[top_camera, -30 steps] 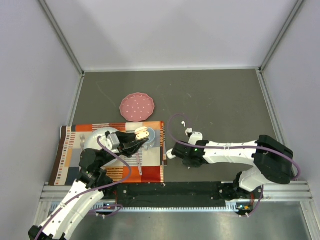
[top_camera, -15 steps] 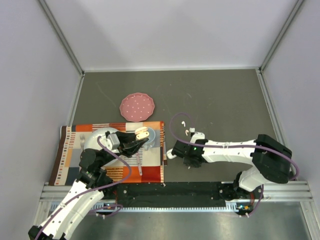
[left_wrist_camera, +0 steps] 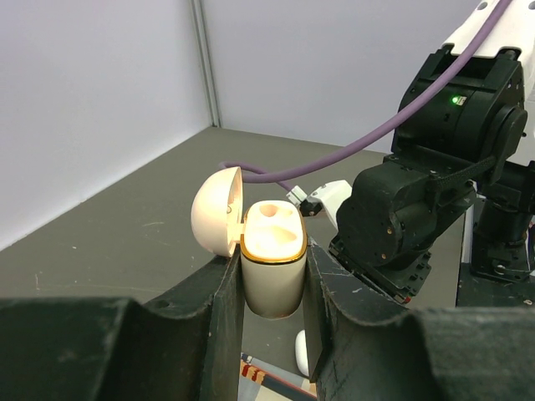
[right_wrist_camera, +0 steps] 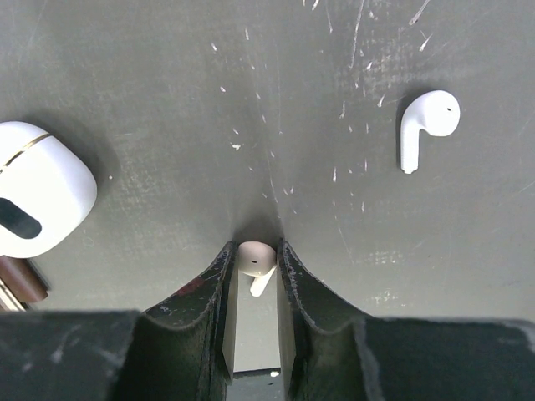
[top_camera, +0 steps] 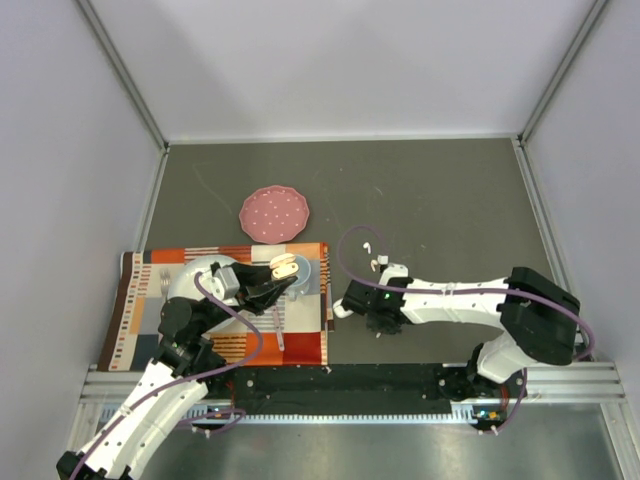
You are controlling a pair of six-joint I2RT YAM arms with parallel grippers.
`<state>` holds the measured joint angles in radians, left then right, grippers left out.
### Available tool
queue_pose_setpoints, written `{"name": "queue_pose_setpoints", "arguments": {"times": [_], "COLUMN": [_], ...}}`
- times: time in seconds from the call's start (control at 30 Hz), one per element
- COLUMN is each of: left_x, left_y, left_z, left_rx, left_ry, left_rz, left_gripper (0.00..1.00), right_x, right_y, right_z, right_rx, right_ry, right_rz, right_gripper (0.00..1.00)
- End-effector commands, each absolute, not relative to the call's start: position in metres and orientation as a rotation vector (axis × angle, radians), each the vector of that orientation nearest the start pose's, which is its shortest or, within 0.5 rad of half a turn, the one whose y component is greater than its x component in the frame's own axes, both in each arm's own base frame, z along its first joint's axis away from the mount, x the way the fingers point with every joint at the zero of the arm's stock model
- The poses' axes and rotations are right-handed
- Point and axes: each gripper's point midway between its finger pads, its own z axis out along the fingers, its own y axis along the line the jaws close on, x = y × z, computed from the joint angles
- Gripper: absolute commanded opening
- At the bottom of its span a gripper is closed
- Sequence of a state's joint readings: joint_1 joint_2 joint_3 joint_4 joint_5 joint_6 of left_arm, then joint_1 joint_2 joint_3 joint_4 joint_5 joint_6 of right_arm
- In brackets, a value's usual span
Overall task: Insert the wireless bluetooth earbuds into the charging case
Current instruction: Pick up the right earbud from the center of the board, then insert the right earbud into the right side groove of the charging case.
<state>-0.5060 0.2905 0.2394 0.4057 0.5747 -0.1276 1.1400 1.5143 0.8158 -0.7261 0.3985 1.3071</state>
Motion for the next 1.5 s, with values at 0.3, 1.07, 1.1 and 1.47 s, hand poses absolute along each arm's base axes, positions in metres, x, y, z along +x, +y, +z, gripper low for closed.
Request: {"name": "queue_pose_setpoints", "arguments": {"times": [0.3, 1.07, 1.1, 1.47], "left_x": [0.154, 0.15, 0.15, 0.148], "left_y": [-0.2, -0.208, -0.208, -0.211], "left_z": [0.293, 0.293, 0.293, 0.299], "left_rx": [0.738, 0.782, 0.784, 0.81], "left_ry": [1.042, 1.066, 1.065, 1.054], "left_rz": [-0.876, -0.934, -0.933, -0.943], "left_gripper": [0.0, 0.0, 0.0, 0.0], "right_x": [0.174, 0.217, 0.216, 0.198], "right_y": [0.226, 0.243, 0.249, 0.29], "right_z": [0.09, 0.278, 0.293, 0.344], "right_rx": [0.161, -0.012, 0.011, -0.254], "right_ry": [2.401, 1.802, 1.77, 1.613], "right_rz": [0.11, 0.234, 0.331, 0.609], "right_gripper": [0.0, 0.0, 0.0, 0.0]}}
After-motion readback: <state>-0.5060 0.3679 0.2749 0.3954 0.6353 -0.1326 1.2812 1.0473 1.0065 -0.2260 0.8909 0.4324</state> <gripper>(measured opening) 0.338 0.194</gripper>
